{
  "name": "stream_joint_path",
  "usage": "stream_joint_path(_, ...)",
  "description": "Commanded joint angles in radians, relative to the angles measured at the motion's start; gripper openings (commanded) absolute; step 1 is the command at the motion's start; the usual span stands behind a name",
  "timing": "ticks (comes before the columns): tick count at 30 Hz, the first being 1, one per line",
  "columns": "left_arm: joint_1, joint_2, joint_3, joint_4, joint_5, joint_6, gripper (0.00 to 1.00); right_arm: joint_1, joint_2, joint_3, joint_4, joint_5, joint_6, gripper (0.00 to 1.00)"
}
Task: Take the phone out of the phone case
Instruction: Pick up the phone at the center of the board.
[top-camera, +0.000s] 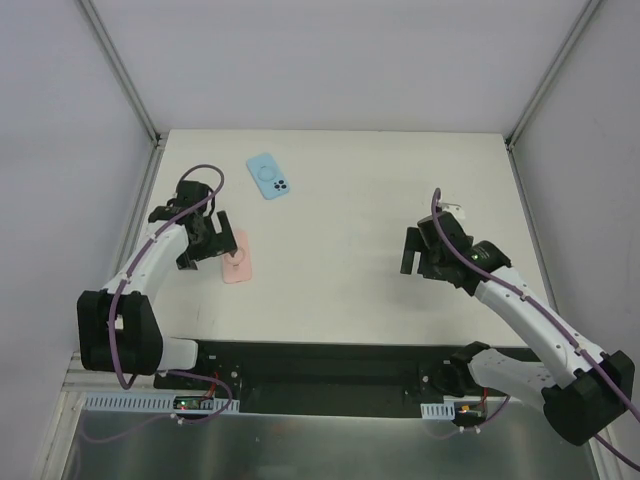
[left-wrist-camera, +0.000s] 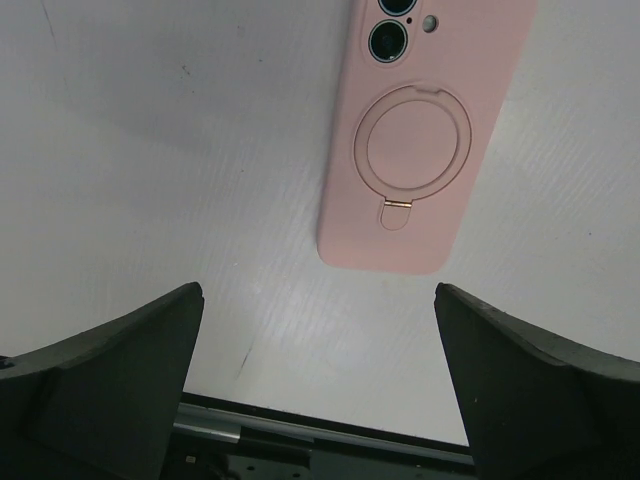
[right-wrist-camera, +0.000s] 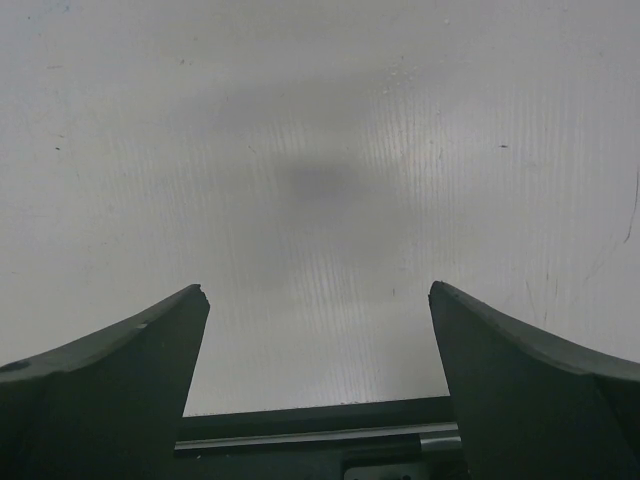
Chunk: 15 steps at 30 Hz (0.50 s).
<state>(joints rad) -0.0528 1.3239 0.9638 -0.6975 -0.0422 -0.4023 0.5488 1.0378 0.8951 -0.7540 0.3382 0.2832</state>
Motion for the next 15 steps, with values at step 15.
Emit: stream_joint_path(15, -0.107, 0.300, 0.153, -0.077, -0.097, 0.000, 0.99, 0.053, -0.042, 0.007, 0.035, -0.013, 0.031, 0.96)
